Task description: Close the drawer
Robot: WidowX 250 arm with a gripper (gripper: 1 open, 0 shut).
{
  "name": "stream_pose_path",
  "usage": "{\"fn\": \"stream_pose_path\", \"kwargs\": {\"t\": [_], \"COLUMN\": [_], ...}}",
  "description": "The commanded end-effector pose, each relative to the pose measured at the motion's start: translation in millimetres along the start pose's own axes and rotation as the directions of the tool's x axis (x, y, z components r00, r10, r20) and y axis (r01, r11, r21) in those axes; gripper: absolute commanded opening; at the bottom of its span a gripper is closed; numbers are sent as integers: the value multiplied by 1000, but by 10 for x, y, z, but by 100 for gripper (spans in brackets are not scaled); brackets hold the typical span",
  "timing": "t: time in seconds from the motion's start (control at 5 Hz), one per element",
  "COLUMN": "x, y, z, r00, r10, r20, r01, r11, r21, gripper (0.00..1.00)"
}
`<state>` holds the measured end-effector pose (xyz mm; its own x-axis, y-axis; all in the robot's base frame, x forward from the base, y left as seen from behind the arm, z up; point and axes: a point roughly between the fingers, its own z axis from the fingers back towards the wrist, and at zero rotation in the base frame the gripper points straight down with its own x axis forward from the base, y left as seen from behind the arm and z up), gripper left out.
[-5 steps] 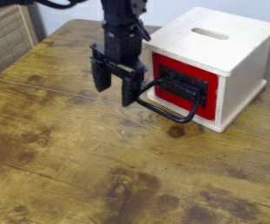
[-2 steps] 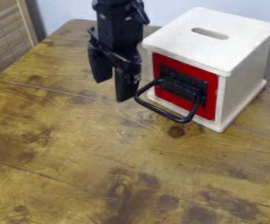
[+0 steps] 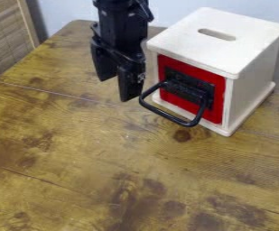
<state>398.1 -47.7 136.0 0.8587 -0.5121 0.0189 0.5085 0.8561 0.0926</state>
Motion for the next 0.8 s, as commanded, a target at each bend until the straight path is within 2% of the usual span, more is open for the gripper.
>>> {"fn": "stream_pose_path", "kwargs": {"t": [0.0,0.6], "x": [50,29], "y": [69,189], "z": [320,288], "r00": [995,990], "r10": [26,84], "r20": [94,115], "r01": [-30,-90], "r11": [998,994], "r21": [47,54], "gripper": [100,100]}}
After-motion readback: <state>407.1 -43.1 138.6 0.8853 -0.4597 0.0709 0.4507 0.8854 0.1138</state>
